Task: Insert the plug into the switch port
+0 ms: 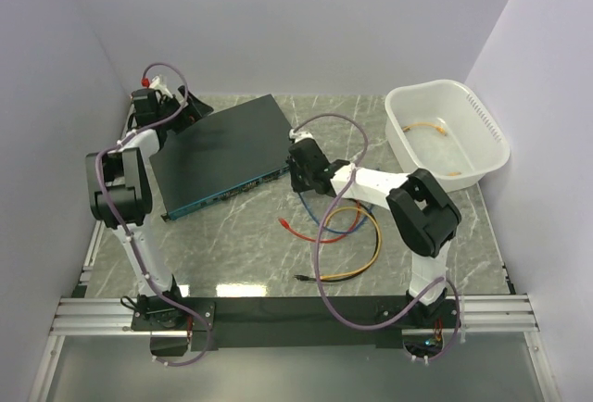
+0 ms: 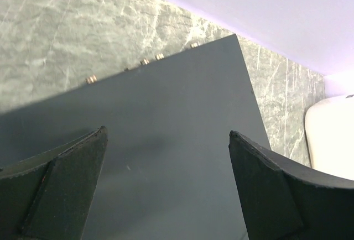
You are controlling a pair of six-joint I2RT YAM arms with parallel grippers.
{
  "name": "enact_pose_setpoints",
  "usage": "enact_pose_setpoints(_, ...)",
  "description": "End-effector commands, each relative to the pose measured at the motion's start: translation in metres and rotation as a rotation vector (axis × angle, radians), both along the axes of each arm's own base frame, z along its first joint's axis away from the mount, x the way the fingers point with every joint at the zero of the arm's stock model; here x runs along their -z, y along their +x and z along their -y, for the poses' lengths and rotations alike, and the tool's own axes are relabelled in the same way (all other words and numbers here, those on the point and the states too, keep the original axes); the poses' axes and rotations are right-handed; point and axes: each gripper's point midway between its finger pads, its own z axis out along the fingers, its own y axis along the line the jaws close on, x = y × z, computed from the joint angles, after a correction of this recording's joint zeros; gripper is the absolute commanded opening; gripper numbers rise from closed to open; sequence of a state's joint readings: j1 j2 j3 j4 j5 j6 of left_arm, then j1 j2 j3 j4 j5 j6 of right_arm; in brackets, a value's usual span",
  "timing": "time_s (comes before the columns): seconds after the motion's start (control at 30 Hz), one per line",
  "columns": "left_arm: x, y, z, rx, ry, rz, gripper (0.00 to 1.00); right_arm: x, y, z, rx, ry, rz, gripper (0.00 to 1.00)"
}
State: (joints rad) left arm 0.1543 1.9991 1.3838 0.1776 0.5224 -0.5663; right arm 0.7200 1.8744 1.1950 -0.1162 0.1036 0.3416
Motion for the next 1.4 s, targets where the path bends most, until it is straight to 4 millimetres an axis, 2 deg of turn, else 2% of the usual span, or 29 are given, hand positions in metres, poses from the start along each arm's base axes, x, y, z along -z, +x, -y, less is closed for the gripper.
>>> enact_pose_setpoints(0.0,-0.017,0.016,-0.001,0.075,-0.009,0.087,0.96,-0.026,0.036,-0.009,0.038,0.004,0.123,0.0)
enact_pose_setpoints(0.03,-0.008,0.018,0.001,0.088,-0.025,0.069,0.96,-0.029,0.041,-0.009,0.042,0.001,0.127,0.0)
enact_pose_setpoints(0.1,-0.011,0.021,0.005,0.131,-0.041,0.079,0.95,-0.023,0.044,-0.011,0.044,-0.004,0.119,0.0)
enact_pose_setpoints(0.13,-0.002,0.022,0.007,0.142,-0.044,0.063,0.95,-0.026,0.047,-0.013,0.046,0.005,0.124,0.0)
enact_pose_setpoints(0.23,0.004,0.025,0.009,0.16,-0.053,0.046,0.95,-0.019,0.05,-0.018,0.038,-0.002,0.104,0.0)
enact_pose_setpoints(0.27,0.005,0.025,0.01,0.167,-0.057,0.045,0.95,-0.011,0.05,-0.019,0.038,-0.012,0.089,0.0)
enact_pose_setpoints(0.43,0.011,0.027,0.012,0.181,-0.078,0.042,0.95,-0.004,0.044,-0.014,0.044,-0.015,0.084,0.0)
enact_pose_setpoints(0.47,0.013,0.027,0.013,0.185,-0.082,0.04,0.95,-0.011,0.042,-0.014,0.047,-0.001,0.097,0.0)
enact_pose_setpoints(0.53,0.018,0.028,0.013,0.181,-0.099,0.032,0.95,-0.011,0.038,-0.01,0.052,0.005,0.104,0.0)
enact_pose_setpoints(0.6,0.025,0.031,0.013,0.171,-0.115,0.032,0.95,-0.02,0.039,-0.011,0.055,0.016,0.117,0.0)
enact_pose_setpoints(0.8,0.048,0.035,0.016,0.153,-0.126,0.015,0.95,-0.026,0.041,-0.013,0.053,0.012,0.115,0.0)
enact_pose_setpoints(0.9,0.06,0.034,0.024,0.167,-0.123,-0.005,0.94,-0.022,0.044,-0.015,0.047,-0.002,0.111,0.0)
enact_pose_setpoints(1.0,0.054,0.039,0.028,0.166,-0.095,0.009,0.95,-0.016,0.046,-0.019,0.041,-0.004,0.097,0.0)
enact_pose_setpoints(1.37,0.058,0.039,0.031,0.196,-0.122,-0.006,0.95,-0.007,0.052,-0.039,0.023,0.008,0.063,0.0)
